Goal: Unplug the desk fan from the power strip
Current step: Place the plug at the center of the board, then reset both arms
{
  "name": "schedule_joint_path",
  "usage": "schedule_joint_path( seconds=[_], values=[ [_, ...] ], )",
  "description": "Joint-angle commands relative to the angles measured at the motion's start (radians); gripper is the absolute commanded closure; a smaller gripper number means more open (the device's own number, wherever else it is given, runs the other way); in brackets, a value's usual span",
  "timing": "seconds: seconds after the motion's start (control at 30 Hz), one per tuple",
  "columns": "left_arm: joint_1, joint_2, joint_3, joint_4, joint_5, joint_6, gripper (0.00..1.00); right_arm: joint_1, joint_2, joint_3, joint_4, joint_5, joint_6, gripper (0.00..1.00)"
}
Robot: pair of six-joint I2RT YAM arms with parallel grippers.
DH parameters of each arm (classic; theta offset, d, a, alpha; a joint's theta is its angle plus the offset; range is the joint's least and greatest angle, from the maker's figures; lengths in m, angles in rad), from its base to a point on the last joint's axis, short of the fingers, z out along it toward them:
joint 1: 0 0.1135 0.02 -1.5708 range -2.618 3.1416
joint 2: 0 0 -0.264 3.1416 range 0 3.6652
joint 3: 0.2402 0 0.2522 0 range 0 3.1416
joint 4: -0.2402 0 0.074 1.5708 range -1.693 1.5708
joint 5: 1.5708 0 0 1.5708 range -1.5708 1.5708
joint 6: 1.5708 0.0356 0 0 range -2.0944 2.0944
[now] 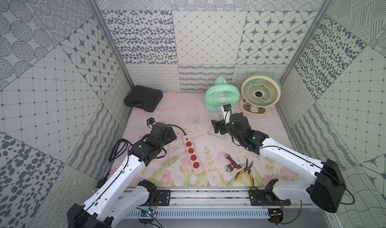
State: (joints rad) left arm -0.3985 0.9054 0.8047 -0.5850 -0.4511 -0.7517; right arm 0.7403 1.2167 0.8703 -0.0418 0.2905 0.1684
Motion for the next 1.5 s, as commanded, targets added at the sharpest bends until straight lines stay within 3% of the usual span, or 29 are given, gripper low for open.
schedule_joint_path(
  seconds=[0.0,0.13,0.3,0.6,0.7,0.87,1.0,1.27,1.47],
  values=[
    [0.003,-0.052,-0.066,0.149,-0.168,0.094,0.02,-0.027,-0.128,-0.129,0.199,0.094,-0.088,0.03],
    [0.002,-0.122,-0.194,0.329,-0.252,0.176,0.02,-0.076,-0.273,-0.296,0.307,0.129,-0.135,0.03],
    [0.003,-0.196,-0.363,0.571,-0.285,0.306,0.02,-0.144,-0.416,-0.495,0.414,0.295,-0.228,0.03],
    [0.015,-0.162,-0.528,0.929,-0.306,0.572,0.02,-0.471,-0.586,-0.720,0.436,0.295,-0.040,0.03],
    [0.040,-0.109,-0.596,1.092,-0.272,0.650,0.02,-0.517,-0.526,-0.733,0.481,0.271,-0.020,0.03],
    [0.119,0.034,-0.615,1.186,-0.206,0.627,0.02,-0.528,-0.313,-0.733,0.622,0.279,-0.021,0.03],
    [0.176,0.175,-0.616,1.300,-0.145,0.612,0.02,-0.533,-0.232,-0.700,0.652,0.240,-0.060,0.03],
    [0.265,0.347,-0.564,1.393,-0.014,0.597,0.02,-0.565,-0.013,-0.636,0.829,0.068,-0.137,0.03],
    [0.288,0.435,-0.521,1.444,0.098,0.634,0.02,-0.574,0.220,-0.589,1.047,0.051,-0.176,0.03]
  ],
)
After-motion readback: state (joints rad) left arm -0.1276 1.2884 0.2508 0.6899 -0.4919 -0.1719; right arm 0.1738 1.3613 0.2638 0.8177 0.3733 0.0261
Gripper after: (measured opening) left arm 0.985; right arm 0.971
